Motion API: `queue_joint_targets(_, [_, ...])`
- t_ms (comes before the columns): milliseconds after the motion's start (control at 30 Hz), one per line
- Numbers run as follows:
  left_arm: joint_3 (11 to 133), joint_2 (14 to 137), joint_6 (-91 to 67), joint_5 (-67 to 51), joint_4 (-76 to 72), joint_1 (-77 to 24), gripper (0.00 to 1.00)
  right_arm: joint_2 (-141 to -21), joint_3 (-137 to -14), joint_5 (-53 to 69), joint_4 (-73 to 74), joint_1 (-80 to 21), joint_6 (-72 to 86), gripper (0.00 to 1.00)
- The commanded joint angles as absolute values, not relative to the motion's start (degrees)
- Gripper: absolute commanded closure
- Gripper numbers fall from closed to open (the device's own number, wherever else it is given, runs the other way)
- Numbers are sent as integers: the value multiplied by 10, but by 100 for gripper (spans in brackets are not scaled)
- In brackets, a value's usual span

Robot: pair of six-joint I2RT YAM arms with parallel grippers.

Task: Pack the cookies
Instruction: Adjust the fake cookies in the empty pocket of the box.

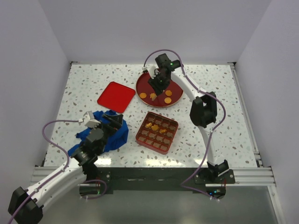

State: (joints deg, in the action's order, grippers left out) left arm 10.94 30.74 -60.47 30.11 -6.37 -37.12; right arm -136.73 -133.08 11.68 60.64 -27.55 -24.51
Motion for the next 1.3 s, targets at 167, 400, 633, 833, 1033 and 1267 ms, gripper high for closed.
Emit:
queue_joint_targets(167, [116,306,-603,298,-88,-365,3,-1367,-1361,97,602,-279,-247,55])
queue_joint_targets(400, [116,306,-603,297,-89,-362,3,-1376,-1371,96,599,-284,-244,55])
queue_joint_targets(633, [116,308,-602,295,-90,-359,3,-1383,-1376,96,598,-287,-243,53])
queue_joint_targets(833, [117,307,-601,294,-90,-358,3,-1390,-1380,97,596,-288,-241,53])
queue_joint_targets(1033, [117,307,-601,293,-89,-356,3,-1395,-1382,95,596,-289,-242,53])
queue_joint_targets(1267, [116,307,-601,292,-89,-354,3,-1394,-1381,97,599,-290,-244,56])
